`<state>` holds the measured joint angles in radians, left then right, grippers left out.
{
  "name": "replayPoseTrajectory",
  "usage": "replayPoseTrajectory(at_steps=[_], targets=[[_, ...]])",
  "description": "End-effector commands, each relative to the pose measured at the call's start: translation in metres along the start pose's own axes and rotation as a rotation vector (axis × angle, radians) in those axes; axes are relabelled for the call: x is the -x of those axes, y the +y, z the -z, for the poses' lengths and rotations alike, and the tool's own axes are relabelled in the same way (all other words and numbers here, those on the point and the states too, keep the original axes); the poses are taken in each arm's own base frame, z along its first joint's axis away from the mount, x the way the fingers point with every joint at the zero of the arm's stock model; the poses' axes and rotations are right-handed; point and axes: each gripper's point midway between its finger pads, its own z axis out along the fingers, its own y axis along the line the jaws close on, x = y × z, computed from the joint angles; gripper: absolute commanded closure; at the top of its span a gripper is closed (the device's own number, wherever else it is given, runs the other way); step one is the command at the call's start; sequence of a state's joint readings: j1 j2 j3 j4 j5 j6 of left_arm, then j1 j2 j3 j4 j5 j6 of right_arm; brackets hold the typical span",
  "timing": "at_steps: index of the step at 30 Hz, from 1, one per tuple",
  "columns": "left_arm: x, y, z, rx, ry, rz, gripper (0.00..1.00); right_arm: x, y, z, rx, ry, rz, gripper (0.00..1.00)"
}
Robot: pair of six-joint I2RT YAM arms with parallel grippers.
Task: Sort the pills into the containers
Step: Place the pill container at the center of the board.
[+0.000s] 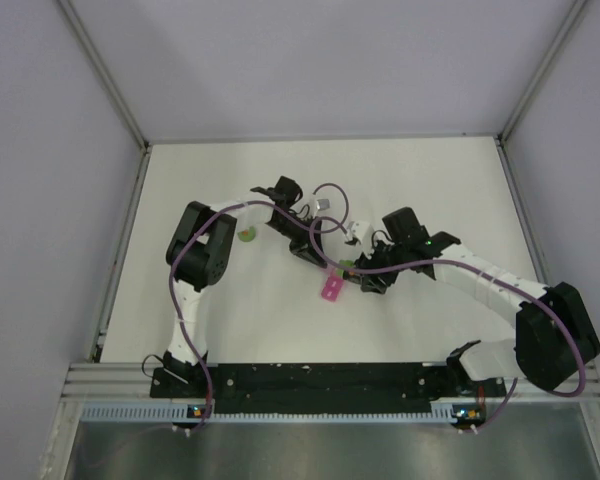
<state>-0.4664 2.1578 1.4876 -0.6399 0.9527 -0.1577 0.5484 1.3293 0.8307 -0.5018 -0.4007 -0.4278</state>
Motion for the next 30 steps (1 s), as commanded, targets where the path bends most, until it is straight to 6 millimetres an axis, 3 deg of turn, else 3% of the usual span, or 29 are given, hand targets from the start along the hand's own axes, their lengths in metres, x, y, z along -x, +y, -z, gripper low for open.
replayPoseTrajectory(at_steps=[1,30], targets=[[0.006,-0.008,0.003,-0.013,-0.007,-0.041,0.98,0.007,0.002,-0.003,0.004,-0.026,0.038,1.00],[0.005,-0.015,-0.002,0.000,0.010,-0.061,1.00,0.009,-0.009,-0.003,-0.019,0.099,0.046,1.00]])
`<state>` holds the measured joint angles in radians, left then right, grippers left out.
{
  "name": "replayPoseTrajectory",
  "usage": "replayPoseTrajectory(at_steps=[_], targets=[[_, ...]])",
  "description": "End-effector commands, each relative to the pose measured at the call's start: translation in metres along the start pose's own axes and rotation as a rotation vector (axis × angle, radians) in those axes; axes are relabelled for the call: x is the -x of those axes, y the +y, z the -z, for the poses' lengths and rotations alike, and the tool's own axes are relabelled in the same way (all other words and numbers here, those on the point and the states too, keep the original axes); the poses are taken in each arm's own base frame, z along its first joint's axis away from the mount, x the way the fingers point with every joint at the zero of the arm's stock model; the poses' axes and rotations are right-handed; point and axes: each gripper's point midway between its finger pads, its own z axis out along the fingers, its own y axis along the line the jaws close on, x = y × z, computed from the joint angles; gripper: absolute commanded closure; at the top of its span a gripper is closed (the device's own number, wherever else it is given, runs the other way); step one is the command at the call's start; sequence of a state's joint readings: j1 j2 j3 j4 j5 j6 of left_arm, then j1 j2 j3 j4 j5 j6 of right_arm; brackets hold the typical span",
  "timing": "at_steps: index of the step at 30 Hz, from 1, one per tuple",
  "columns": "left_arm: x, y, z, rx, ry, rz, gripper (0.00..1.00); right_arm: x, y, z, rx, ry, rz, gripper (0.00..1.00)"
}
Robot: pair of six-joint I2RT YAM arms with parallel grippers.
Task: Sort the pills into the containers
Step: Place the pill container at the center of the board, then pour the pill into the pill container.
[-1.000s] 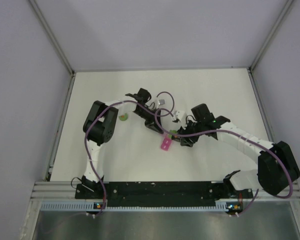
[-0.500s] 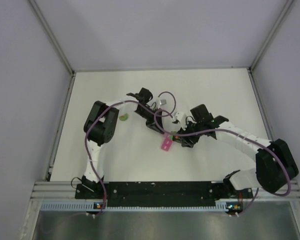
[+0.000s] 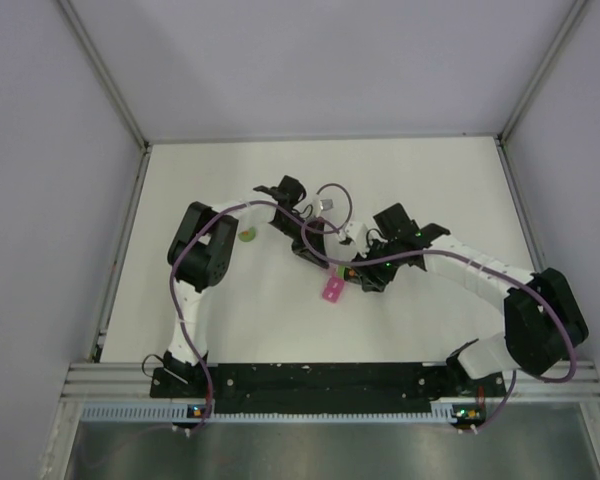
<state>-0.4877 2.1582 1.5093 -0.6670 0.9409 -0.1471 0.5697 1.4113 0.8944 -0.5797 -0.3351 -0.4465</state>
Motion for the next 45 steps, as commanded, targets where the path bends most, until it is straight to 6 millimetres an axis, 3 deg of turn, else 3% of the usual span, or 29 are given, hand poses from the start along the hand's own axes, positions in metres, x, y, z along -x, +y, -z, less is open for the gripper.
replayPoseTrajectory(at_steps=[1,45], targets=[[0.0053,-0.0093,0.0012,-0.010,-0.006,-0.043,1.00,0.0178,-0.0041,0.0050,-0.012,-0.004,0.045,1.00],[0.0051,-0.0172,0.0005,-0.013,-0.008,-0.055,1.00,0.0185,-0.0033,0.0074,-0.020,0.150,0.089,1.00]])
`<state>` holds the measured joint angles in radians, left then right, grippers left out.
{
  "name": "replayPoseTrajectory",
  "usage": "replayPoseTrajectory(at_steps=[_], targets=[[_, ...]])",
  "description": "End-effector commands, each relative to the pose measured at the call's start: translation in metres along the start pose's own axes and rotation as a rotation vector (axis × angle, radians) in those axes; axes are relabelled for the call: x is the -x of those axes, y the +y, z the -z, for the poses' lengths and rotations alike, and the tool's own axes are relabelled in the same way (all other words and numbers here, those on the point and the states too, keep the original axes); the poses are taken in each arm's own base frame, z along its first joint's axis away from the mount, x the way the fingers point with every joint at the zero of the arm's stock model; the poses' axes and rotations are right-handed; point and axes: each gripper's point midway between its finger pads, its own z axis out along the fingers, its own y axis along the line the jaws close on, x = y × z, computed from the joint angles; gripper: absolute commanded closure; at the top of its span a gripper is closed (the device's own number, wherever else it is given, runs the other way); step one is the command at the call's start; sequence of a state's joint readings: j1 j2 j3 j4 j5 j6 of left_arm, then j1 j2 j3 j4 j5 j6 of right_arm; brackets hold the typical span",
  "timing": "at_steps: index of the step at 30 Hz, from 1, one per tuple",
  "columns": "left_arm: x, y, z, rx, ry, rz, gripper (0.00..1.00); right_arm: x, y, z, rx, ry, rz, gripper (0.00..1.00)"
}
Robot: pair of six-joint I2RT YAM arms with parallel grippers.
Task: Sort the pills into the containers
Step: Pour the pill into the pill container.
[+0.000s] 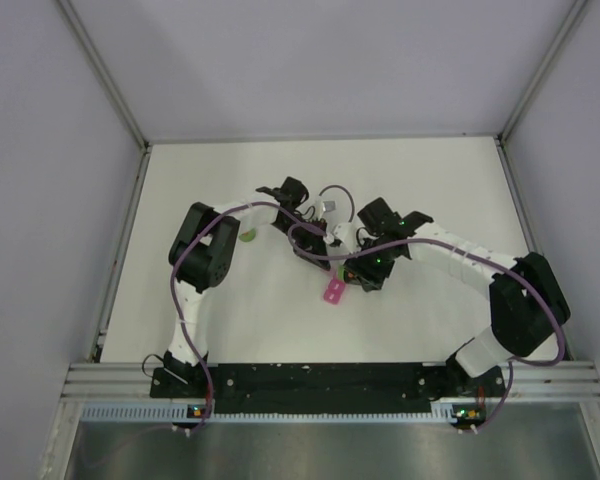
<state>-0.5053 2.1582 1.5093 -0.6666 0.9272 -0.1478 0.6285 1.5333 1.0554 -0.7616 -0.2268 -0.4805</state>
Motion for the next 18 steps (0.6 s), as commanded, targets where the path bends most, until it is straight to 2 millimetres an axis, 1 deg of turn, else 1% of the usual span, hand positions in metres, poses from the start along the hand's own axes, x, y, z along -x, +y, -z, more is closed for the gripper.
replayPoseTrajectory(at_steps=[1,18], targets=[[0.0079,-0.0152,0.0062,-0.024,-0.021,-0.046,1.00,0.0175,-0.0018,0.0096,-0.016,-0.020,0.042,1.00],[0.0083,-0.0164,0.0068,-0.024,-0.024,-0.043,1.00,0.0123,-0.0009,0.0108,-0.021,0.014,0.046,1.00]])
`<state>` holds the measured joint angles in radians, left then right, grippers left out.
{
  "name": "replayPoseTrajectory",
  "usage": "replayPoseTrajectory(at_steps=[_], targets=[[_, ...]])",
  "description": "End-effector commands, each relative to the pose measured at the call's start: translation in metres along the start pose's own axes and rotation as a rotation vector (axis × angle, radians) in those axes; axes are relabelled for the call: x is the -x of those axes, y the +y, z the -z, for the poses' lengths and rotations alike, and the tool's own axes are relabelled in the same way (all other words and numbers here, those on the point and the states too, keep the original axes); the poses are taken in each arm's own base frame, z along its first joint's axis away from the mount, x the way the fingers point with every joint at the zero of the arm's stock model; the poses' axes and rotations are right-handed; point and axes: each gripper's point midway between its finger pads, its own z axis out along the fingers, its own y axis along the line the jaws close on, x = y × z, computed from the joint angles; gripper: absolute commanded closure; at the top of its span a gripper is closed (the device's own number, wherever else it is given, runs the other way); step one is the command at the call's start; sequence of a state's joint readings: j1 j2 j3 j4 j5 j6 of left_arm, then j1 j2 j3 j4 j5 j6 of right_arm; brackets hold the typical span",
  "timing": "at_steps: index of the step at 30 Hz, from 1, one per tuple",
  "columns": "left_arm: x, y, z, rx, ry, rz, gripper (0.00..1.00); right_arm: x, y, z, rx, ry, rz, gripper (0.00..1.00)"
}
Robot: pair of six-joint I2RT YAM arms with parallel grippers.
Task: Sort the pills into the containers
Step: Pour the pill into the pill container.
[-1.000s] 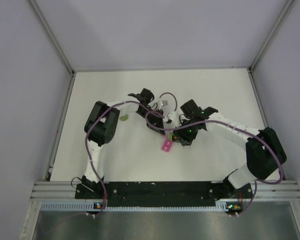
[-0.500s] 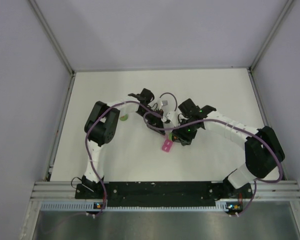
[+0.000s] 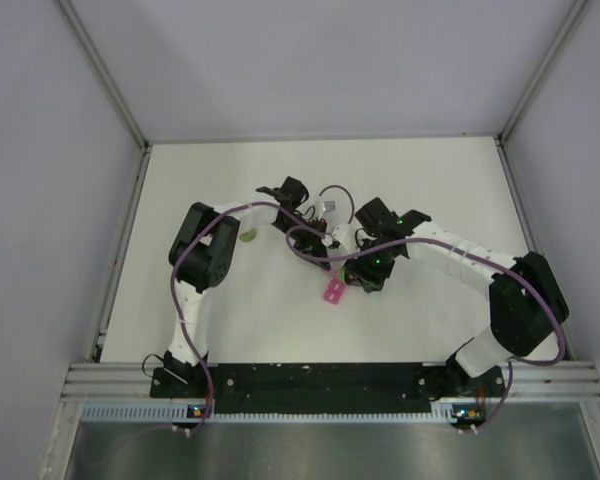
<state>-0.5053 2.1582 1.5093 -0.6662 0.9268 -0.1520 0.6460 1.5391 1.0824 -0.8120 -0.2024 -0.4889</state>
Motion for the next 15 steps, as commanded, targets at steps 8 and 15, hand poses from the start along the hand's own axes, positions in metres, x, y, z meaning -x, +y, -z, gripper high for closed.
replayPoseTrajectory(at_steps=[8,15], targets=[[0.0075,-0.0171,0.0067,-0.025,-0.023,-0.047,1.00,0.0129,-0.0053,0.0075,-0.025,-0.013,0.026,1.00],[0.0075,-0.0187,0.0065,-0.029,-0.023,-0.048,1.00,0.0131,-0.0061,0.0073,-0.025,0.001,0.025,1.00]])
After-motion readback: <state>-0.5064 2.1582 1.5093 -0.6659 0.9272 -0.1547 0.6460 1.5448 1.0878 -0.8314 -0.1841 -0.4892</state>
